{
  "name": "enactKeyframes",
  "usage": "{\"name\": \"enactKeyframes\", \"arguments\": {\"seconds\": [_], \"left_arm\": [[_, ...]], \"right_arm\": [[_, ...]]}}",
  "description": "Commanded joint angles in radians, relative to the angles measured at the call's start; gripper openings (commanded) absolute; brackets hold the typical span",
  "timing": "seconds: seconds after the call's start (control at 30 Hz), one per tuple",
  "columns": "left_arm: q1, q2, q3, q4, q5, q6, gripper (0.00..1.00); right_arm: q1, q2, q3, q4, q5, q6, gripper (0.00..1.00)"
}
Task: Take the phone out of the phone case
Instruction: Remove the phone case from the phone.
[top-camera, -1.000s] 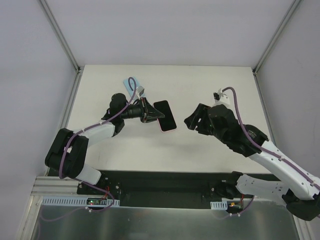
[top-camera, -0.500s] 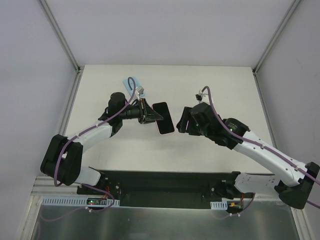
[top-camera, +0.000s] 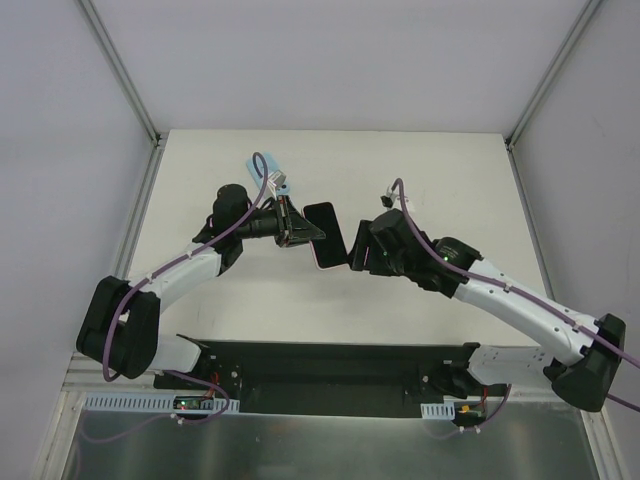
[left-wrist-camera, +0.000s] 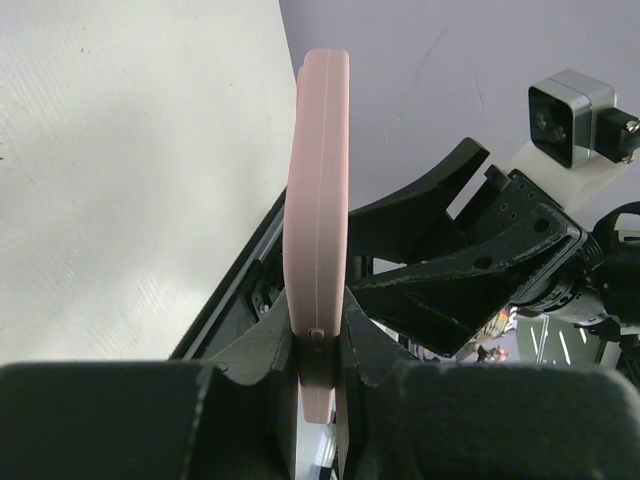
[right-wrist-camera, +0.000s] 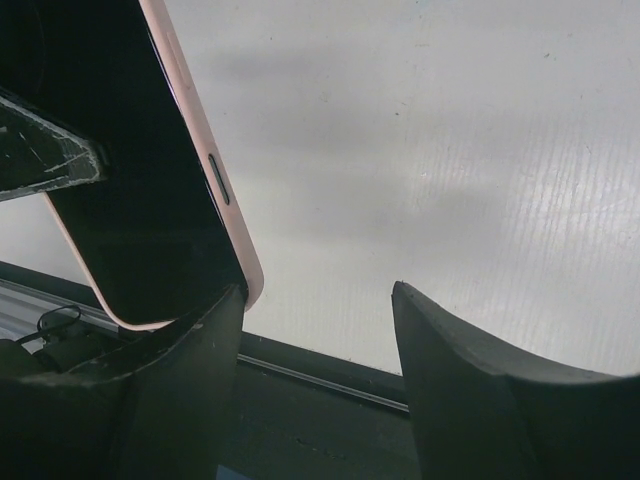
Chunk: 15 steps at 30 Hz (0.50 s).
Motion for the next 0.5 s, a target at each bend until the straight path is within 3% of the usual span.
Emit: {"name": "enactKeyframes", "arguments": {"seconds": [0.0,0.3,0.47], "left_arm": [[0.003,-0.051,0.056,0.069,0.012,-0.007,0.00],[0.003,-0.068,0.063,0.069,0.015,-0.015,0.00],[0.003,-0.072,0.077,0.069,0.018,-0.021,0.00]], "right_arm": [[0.001,0.018,-0.013,0.014,-0.003,0.015,0.63],[0.024,0.076,0.027,-0.128,0.158,0.002,0.61],[0.035,0.119,0.029,-0.124,0.162,-0.008,0.61]]}}
